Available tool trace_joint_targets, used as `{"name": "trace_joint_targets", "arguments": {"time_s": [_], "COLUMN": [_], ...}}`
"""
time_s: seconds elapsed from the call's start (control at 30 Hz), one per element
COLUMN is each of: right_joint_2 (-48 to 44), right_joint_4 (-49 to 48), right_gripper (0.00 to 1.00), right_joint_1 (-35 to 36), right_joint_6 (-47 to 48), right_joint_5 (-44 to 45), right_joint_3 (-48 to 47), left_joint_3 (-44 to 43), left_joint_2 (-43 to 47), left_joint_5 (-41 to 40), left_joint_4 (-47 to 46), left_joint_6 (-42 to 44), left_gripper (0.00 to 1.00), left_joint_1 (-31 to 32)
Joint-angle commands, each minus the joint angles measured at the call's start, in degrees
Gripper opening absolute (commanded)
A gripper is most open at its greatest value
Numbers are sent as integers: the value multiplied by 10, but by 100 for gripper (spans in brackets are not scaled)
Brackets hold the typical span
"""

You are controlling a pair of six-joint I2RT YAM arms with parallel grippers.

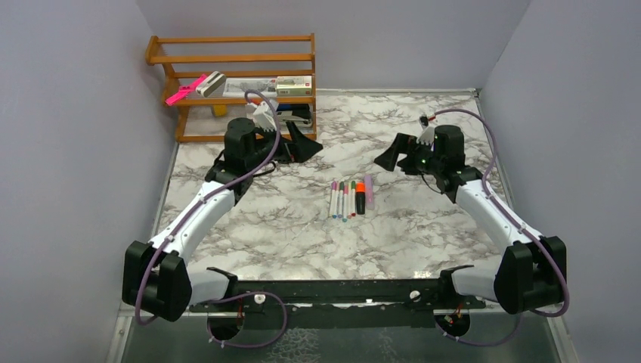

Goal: Open the pen caps

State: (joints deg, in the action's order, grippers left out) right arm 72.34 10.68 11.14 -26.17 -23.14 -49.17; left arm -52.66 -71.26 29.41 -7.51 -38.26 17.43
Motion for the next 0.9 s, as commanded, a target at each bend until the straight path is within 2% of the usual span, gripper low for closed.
{"name": "trace_joint_targets", "arguments": {"time_s": [0.0,0.1,0.17,0.37,0.53,0.67,0.87], "right_joint_2": [3,6,1,10,1,-21,-24], "right_joint_4": [-11,-12,0,24,52,76,87], "right_gripper": [100,100,100,100,100,100,100], "right_joint_1": [4,20,46,118,138,139,139], "right_joint_6": [-31,-31,-16,-1,-1,-5,-6], "right_joint_5": [-9,6,36,112,135,138,93], "right_joint_3": [16,26,24,16,22,28,37], "left_joint_3": [-49,-133,-162,-115,-82,-71,-36], "left_joint_2": [-30,-91,-114,-73,-70,-50,-20], "left_joint_5": [-39,-22,11,40,72,34,-17], "left_joint_4": [47,159,190,174,124,130,125], "left_joint_6": [18,60,86,129,105,99,66], "left_gripper": [99,99,99,99,99,99,99], "left_joint_1": [39,43,46,49,51,52,55]}}
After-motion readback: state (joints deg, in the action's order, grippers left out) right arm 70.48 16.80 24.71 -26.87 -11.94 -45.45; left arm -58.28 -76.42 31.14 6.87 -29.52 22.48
